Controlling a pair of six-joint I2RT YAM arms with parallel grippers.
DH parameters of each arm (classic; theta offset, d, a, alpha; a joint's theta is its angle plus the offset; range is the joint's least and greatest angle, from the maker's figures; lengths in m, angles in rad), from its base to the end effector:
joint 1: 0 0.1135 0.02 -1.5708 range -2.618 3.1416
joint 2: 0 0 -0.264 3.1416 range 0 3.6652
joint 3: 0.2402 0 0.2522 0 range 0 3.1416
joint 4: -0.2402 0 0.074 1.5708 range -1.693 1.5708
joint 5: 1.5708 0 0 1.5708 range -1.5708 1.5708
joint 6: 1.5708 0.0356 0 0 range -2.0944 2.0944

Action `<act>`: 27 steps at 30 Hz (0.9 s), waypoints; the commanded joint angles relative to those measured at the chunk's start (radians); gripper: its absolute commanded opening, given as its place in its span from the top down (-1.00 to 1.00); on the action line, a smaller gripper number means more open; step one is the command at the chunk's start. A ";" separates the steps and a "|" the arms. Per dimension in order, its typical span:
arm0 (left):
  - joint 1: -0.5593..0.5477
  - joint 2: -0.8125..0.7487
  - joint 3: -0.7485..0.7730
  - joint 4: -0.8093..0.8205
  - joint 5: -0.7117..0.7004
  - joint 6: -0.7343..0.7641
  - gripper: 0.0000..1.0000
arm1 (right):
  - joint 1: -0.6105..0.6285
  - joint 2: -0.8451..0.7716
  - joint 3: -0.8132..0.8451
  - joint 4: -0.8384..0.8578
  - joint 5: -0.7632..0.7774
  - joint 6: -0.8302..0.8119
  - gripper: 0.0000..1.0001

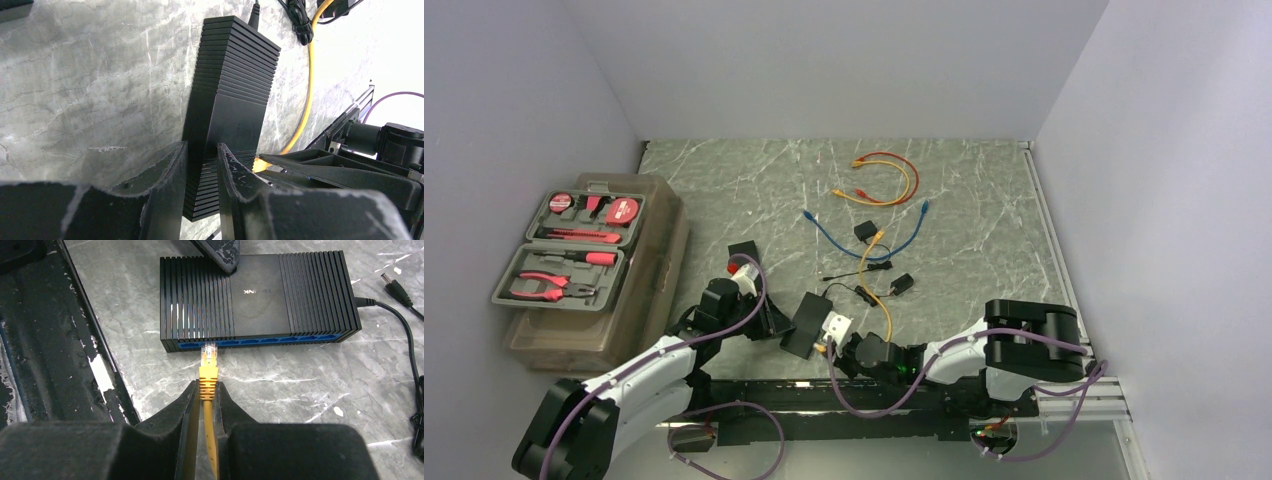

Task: Insert the plug into the switch port
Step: Insert the connector into the switch port.

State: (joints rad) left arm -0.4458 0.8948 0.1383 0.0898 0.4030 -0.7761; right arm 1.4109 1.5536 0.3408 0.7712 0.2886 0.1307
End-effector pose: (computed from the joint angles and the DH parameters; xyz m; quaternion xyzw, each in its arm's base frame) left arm 0.1366 -0.0807 0.1289 -0.0587 0.8837 -0.3930 0.2473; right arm 0.0506 0.2504 0.1228 -0.4376 0.7165 0.2818 0.4645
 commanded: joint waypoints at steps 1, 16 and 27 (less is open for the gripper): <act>-0.003 0.018 -0.023 -0.023 0.003 0.006 0.38 | 0.005 0.018 0.046 0.080 0.028 -0.036 1.00; -0.004 -0.002 -0.040 -0.043 0.028 0.016 0.45 | 0.003 0.079 0.072 0.201 0.072 -0.082 1.00; -0.003 -0.060 -0.068 -0.130 0.079 0.049 0.45 | -0.010 0.067 0.068 0.195 0.127 -0.071 1.00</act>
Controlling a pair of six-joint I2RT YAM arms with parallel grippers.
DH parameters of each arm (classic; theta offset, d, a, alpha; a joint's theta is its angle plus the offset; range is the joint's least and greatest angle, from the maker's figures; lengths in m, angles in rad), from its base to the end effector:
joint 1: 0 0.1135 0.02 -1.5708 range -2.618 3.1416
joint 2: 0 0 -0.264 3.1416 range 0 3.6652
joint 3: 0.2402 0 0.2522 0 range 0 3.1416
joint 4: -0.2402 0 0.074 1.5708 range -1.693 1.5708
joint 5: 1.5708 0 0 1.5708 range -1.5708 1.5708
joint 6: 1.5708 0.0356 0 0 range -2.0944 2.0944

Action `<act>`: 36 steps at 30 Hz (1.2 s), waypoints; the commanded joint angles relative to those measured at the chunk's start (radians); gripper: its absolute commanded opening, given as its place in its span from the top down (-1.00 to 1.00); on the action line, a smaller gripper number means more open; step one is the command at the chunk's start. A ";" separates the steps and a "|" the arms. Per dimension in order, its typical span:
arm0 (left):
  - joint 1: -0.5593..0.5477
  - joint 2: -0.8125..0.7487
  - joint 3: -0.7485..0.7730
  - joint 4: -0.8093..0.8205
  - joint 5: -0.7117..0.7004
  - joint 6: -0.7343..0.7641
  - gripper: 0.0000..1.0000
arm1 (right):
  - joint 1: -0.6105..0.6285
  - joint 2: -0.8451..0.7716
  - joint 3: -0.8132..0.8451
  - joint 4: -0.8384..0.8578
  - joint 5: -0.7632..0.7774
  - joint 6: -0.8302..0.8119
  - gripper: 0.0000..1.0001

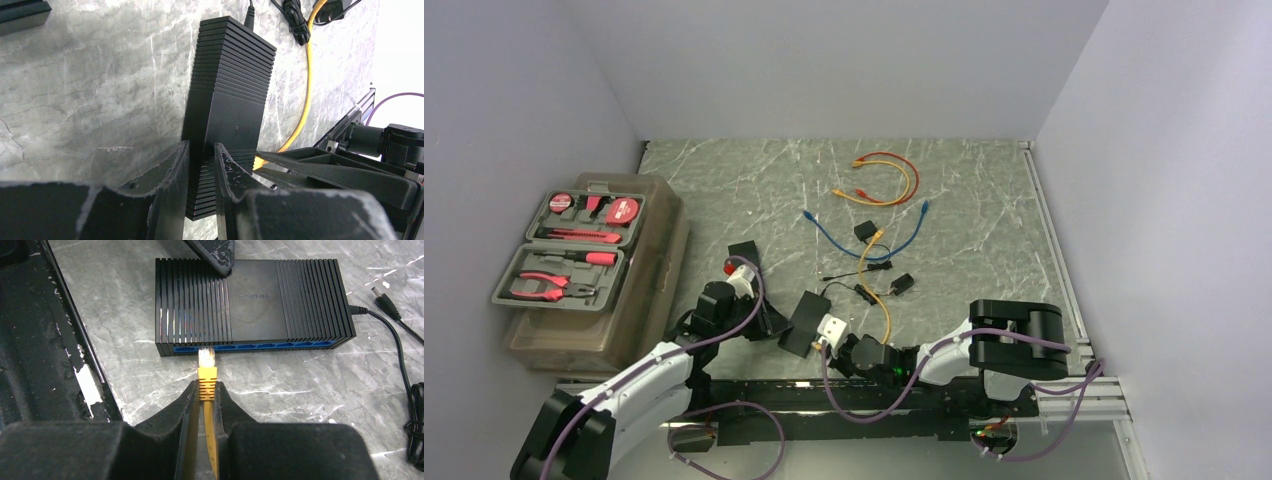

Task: Insert the plug into the switch port
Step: Insert the connector into the switch port.

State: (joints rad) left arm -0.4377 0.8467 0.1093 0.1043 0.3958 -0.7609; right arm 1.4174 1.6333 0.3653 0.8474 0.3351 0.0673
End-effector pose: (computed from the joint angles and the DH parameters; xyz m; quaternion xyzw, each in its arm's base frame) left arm 0.1327 -0.0772 0.1278 -0.0530 0.8776 -0.3947 0.2669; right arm 0.0521 0.2601 0.1171 -0.4462 0.7026 0.2594 0.4898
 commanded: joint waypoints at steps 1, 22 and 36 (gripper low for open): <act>-0.012 -0.017 -0.041 -0.149 0.091 0.036 0.45 | -0.018 -0.014 0.041 0.122 0.080 -0.008 1.00; -0.012 -0.011 -0.083 -0.078 0.163 0.010 0.67 | -0.101 0.044 0.127 0.206 -0.076 -0.034 1.00; -0.029 0.009 -0.106 -0.023 0.170 -0.015 0.95 | -0.123 0.054 0.207 0.195 -0.098 -0.042 1.00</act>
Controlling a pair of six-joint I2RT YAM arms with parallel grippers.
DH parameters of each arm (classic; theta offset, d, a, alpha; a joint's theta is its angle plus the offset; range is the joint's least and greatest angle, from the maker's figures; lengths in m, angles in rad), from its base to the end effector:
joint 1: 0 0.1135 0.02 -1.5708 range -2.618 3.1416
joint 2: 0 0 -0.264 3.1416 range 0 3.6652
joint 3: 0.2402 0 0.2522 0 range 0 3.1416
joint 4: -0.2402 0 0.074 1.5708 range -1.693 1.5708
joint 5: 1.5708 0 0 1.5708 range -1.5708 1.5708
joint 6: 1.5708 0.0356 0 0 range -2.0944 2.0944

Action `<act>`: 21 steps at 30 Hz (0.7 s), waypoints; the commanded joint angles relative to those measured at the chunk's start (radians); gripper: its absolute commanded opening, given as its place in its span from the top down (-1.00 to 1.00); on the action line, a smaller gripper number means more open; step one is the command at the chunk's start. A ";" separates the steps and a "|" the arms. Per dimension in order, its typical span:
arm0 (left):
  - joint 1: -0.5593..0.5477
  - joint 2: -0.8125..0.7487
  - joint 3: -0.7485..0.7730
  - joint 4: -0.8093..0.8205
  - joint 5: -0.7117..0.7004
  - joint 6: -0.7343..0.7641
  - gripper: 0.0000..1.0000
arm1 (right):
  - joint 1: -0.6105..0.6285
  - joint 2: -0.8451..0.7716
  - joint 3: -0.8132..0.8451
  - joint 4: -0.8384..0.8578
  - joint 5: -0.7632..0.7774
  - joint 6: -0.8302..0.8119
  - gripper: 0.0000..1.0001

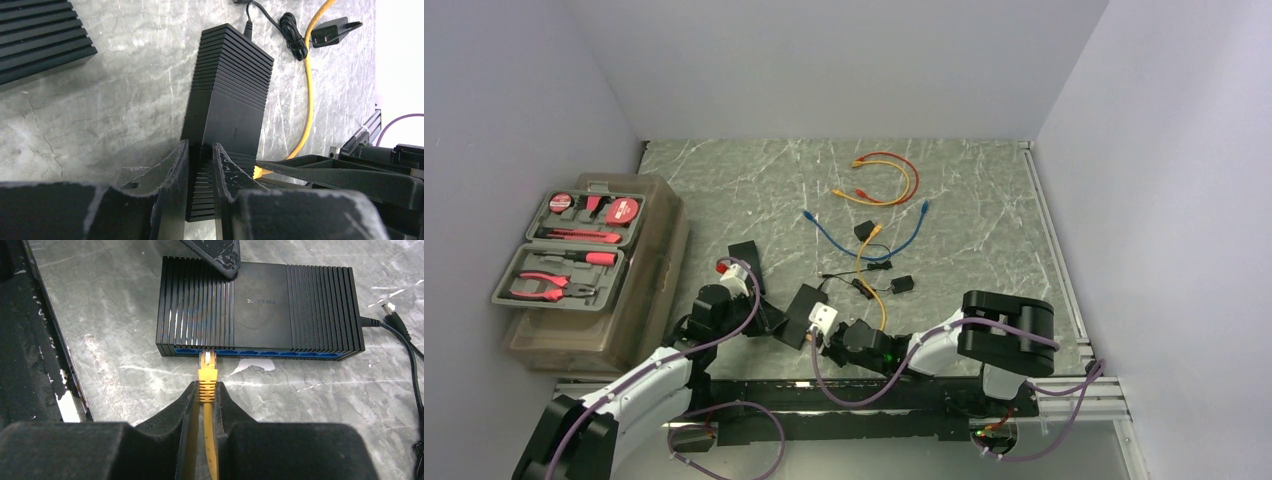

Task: Insert the plug into the switch port
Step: Insert the connector into the switch port.

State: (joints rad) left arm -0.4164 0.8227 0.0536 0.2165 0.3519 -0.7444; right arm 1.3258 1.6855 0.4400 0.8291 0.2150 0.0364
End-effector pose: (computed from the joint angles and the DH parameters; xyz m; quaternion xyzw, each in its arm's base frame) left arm 0.1318 -0.0717 0.1234 -0.0562 0.8621 -0.3910 0.3175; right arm 0.0765 0.2745 0.1188 -0.4539 0.7011 0.2717 0.4781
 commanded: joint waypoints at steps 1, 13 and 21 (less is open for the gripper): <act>-0.053 0.033 -0.051 -0.134 0.213 -0.032 0.96 | -0.033 0.003 0.136 0.213 0.025 -0.009 1.00; -0.079 0.060 -0.093 -0.063 0.218 -0.064 1.00 | -0.073 -0.007 0.163 0.212 0.073 0.043 1.00; -0.116 0.122 -0.096 0.012 0.226 -0.083 1.00 | -0.091 -0.005 0.206 0.206 0.069 0.038 1.00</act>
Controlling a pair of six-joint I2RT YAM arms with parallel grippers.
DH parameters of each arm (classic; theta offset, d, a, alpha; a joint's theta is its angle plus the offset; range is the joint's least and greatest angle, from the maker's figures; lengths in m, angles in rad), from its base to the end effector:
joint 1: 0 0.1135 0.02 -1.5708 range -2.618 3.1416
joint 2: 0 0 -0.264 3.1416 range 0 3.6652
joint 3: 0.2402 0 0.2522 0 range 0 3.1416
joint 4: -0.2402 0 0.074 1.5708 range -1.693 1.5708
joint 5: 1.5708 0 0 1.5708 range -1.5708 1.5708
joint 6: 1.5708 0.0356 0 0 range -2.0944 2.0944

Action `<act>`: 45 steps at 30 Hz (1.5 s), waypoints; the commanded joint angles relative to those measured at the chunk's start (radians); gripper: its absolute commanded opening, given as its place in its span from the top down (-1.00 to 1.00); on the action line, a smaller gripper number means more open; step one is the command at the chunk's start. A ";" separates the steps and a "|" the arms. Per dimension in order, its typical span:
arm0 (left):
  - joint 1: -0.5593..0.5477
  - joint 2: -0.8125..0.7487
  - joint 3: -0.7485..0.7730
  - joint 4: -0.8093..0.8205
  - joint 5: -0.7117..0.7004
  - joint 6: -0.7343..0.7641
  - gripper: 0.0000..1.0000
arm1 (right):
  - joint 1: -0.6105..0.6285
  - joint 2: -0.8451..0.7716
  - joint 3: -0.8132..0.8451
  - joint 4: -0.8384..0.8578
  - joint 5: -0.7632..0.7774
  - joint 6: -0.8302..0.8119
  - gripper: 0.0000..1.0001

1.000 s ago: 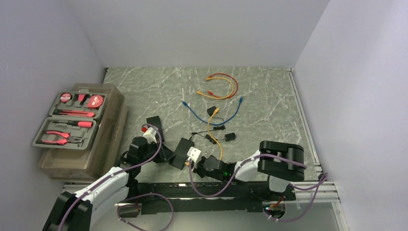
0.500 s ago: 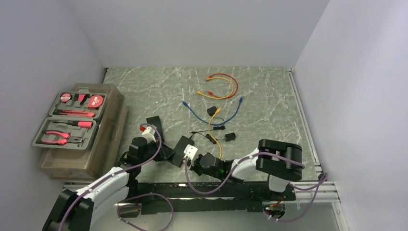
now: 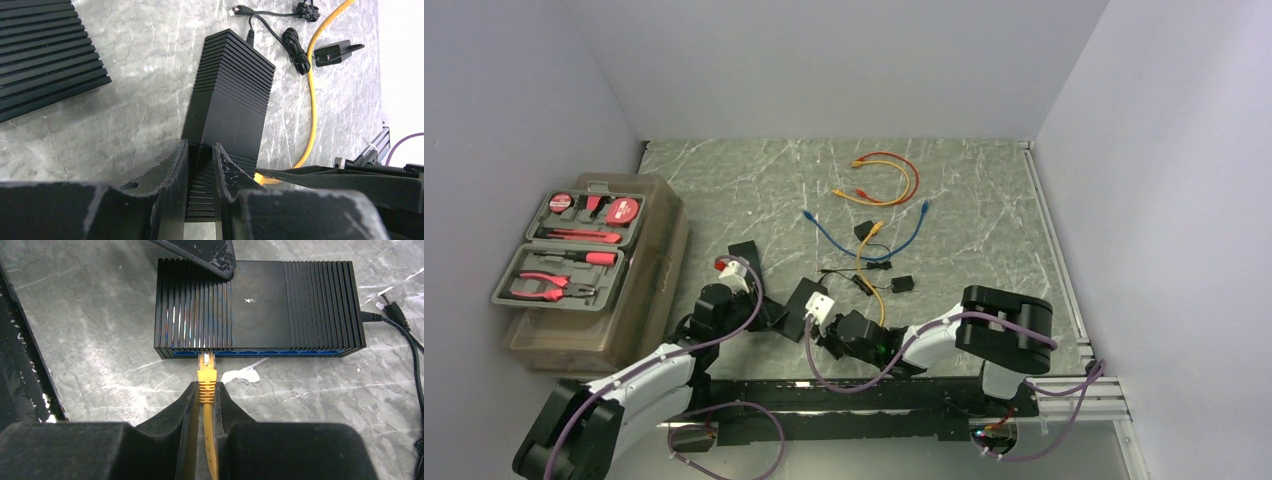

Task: Insert the plug into the switch port
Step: Insert the connector into the switch port.

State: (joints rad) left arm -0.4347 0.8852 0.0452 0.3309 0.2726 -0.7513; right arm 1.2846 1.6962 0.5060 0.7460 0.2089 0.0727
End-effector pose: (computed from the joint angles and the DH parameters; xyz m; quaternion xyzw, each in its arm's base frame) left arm 0.1371 -0.0742 0.1227 -0.0667 0.8545 -0.3775 0.3505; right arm 0.0912 0.2838 0.1235 -0.4332 0.7229 0.2648 0.4687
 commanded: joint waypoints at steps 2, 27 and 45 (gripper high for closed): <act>-0.112 0.084 -0.090 -0.077 0.303 -0.086 1.00 | -0.054 -0.018 0.150 0.294 0.077 -0.007 1.00; -0.163 -0.005 -0.010 -0.249 0.199 -0.064 0.87 | -0.066 -0.179 0.007 0.188 -0.079 -0.023 1.00; -0.158 -0.026 0.173 -0.489 0.054 0.030 0.02 | -0.066 -0.290 -0.176 0.052 -0.273 -0.012 1.00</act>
State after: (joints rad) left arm -0.5808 0.8677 0.1738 0.0017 0.3176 -0.7662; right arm 1.2270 1.4525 0.3382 0.6609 -0.0437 0.0521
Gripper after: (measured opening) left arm 0.443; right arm 0.148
